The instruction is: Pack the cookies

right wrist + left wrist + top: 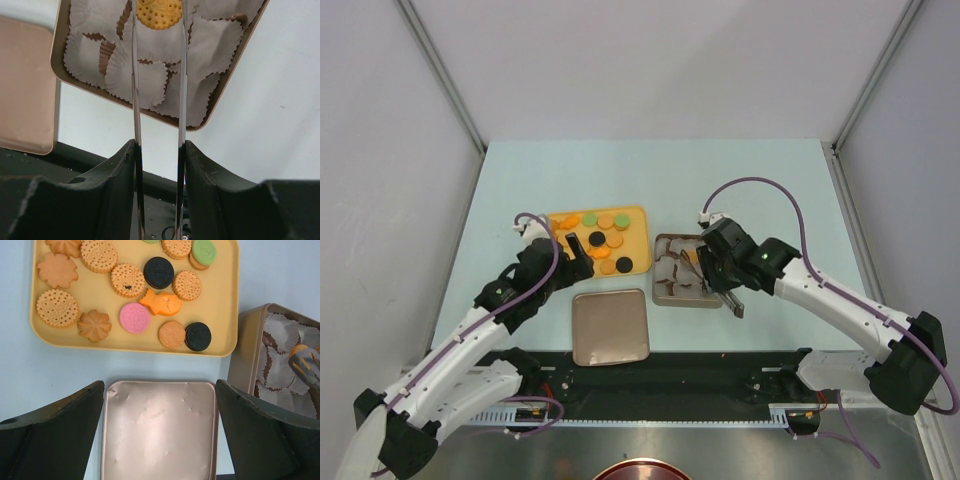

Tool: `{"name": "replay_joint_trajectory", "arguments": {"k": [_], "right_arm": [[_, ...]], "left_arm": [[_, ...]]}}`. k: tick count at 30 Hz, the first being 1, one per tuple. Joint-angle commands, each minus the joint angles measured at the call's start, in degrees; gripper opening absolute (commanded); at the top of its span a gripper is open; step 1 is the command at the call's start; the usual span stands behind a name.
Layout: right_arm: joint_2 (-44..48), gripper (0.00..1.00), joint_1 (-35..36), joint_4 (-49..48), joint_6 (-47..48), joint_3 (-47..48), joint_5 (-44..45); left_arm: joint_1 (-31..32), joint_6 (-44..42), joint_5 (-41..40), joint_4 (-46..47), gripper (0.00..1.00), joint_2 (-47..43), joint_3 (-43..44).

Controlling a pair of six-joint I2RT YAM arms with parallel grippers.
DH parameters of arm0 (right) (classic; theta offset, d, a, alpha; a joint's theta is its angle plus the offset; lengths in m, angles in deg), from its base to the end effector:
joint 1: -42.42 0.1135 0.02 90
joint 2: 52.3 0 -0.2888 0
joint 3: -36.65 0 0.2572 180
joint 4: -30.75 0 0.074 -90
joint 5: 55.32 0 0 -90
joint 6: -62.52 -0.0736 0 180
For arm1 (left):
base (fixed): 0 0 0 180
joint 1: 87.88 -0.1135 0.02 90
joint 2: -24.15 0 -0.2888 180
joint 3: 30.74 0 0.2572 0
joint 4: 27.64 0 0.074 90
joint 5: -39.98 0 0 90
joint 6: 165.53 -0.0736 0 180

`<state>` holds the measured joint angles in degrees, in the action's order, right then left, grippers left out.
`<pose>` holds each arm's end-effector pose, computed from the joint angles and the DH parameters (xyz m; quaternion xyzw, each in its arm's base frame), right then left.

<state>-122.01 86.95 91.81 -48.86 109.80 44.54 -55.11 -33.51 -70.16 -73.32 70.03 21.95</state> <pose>0.1907 0.1699 0.2761 -0.1685 0.9421 0.0819 0.2780 0.1699 -0.0792 0.2615 -0.1468 0.8792 -0.1327 0.4334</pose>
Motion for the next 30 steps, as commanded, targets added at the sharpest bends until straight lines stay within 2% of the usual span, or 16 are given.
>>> {"name": "replay_joint_trajectory", "arguments": {"k": [1, 7, 21, 25, 30], "right_arm": [[2.0, 0.35, 1.2, -2.7, -2.0, -0.7, -0.3], [1.9, 0.37, 1.3, -2.7, -2.2, -1.2, 0.0], [1.5, 0.57, 1.5, -2.3, -2.3, -0.3, 0.4], [1.9, 0.59, 2.0, -2.0, -2.4, 1.3, 2.3], [-0.2, 0.59, 2.3, -2.3, -0.7, 8.9, 2.4]], "left_arm": [[0.2, 0.8, 1.2, 1.7, 0.97, 0.3, 0.4], [0.2, 0.9, 1.4, 1.7, 0.97, 0.4, 0.2], [0.2, 0.9, 1.3, 1.8, 0.97, 0.4, 0.0], [0.2, 0.9, 1.2, 1.7, 0.97, 0.3, 0.0], [0.2, 1.0, 1.1, 1.5, 0.97, -0.1, 0.1]]}}
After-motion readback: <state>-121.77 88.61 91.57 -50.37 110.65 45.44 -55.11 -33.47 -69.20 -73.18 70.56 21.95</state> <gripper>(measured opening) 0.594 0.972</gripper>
